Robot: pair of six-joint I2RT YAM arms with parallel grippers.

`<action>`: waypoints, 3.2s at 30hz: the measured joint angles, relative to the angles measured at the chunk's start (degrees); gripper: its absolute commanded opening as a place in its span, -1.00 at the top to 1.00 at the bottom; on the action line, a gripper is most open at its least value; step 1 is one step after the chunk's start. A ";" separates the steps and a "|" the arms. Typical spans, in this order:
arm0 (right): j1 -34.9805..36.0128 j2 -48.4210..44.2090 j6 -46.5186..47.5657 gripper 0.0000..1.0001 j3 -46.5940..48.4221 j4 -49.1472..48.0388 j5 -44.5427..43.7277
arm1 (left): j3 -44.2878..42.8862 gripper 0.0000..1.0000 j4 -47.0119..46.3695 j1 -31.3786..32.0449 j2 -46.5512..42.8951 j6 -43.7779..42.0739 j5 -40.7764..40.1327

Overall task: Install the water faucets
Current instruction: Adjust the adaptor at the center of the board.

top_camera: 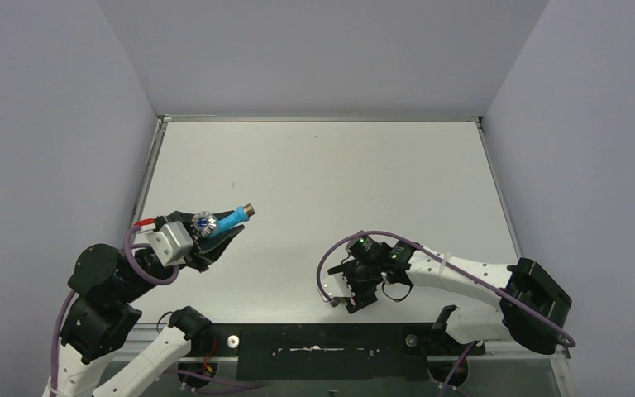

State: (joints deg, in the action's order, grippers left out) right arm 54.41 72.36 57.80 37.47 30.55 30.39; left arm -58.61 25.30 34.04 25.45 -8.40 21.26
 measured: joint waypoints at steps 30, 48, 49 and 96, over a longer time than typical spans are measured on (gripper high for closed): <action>0.04 11.72 -28.41 0.71 6.21 -7.10 -7.08 | 1.44 1.00 -0.33 0.00 0.50 0.02 -0.13; 0.79 18.62 -65.64 -0.21 6.69 -23.37 -28.70 | 1.79 1.00 -1.62 0.00 1.57 0.26 -0.96; 0.81 18.21 -66.25 -0.22 5.90 -24.41 -28.96 | 1.79 1.00 -1.66 0.00 1.62 0.28 -0.94; -1.90 21.88 -81.53 0.65 31.80 38.29 -19.52 | 3.48 1.00 -4.02 0.00 2.80 0.70 0.02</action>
State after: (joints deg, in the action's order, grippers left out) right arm 52.51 94.24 -23.73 69.28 68.84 10.87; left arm -55.13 21.28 34.04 28.25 -7.70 21.28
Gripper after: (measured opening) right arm 0.434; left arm 0.266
